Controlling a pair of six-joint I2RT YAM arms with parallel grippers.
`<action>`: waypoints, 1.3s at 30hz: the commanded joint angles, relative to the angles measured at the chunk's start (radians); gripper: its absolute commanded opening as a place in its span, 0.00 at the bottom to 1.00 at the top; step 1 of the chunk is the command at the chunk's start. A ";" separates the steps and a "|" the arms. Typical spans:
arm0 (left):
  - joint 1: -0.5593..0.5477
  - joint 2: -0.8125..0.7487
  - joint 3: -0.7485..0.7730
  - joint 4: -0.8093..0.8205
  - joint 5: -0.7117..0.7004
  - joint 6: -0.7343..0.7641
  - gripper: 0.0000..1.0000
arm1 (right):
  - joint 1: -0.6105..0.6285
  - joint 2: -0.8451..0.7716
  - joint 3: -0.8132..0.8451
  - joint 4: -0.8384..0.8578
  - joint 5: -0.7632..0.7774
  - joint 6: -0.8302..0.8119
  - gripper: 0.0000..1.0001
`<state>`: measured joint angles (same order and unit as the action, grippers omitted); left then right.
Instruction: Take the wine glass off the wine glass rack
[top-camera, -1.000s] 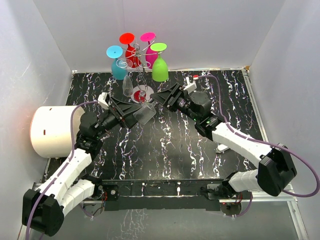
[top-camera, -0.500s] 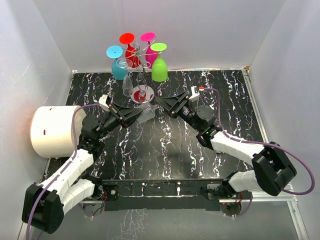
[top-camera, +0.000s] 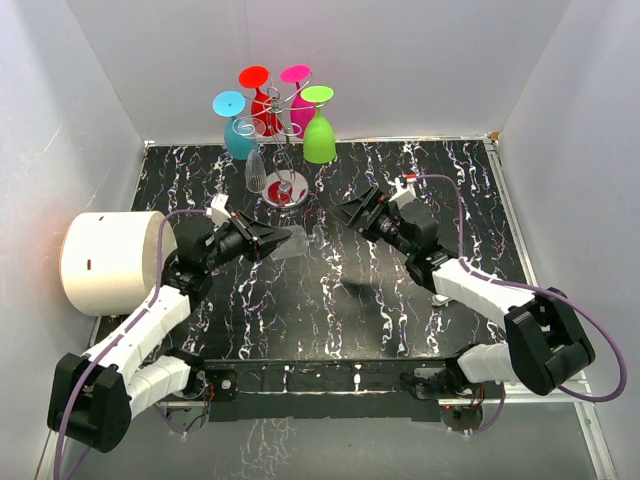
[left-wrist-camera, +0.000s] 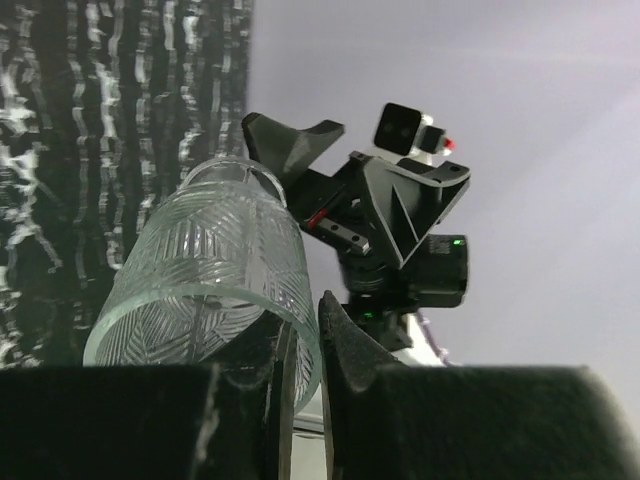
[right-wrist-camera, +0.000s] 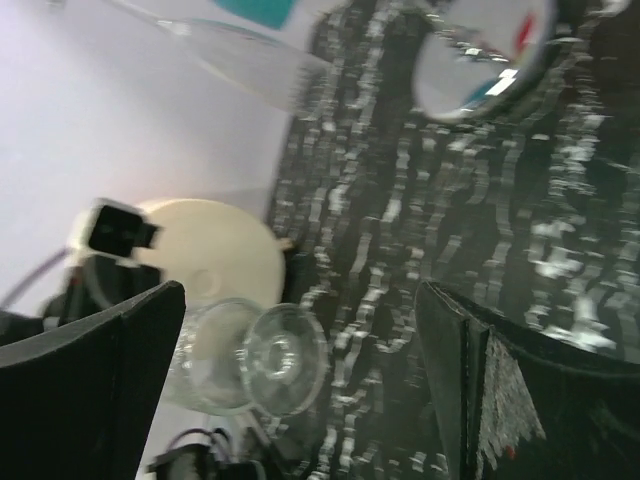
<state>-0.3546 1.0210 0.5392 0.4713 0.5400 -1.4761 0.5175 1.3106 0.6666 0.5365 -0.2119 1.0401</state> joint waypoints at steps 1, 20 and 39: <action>0.004 -0.057 0.170 -0.376 0.001 0.258 0.00 | -0.037 -0.041 0.076 -0.240 -0.063 -0.271 0.98; 0.007 0.221 0.670 -1.543 -0.652 0.864 0.00 | -0.037 -0.076 0.232 -0.678 -0.011 -0.641 0.98; 0.023 0.369 0.511 -1.273 -0.716 0.894 0.00 | -0.037 -0.223 0.255 -0.802 -0.006 -0.675 0.98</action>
<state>-0.3393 1.3949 1.0729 -0.8391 -0.1345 -0.6022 0.4786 1.1374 0.8795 -0.2848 -0.2314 0.3832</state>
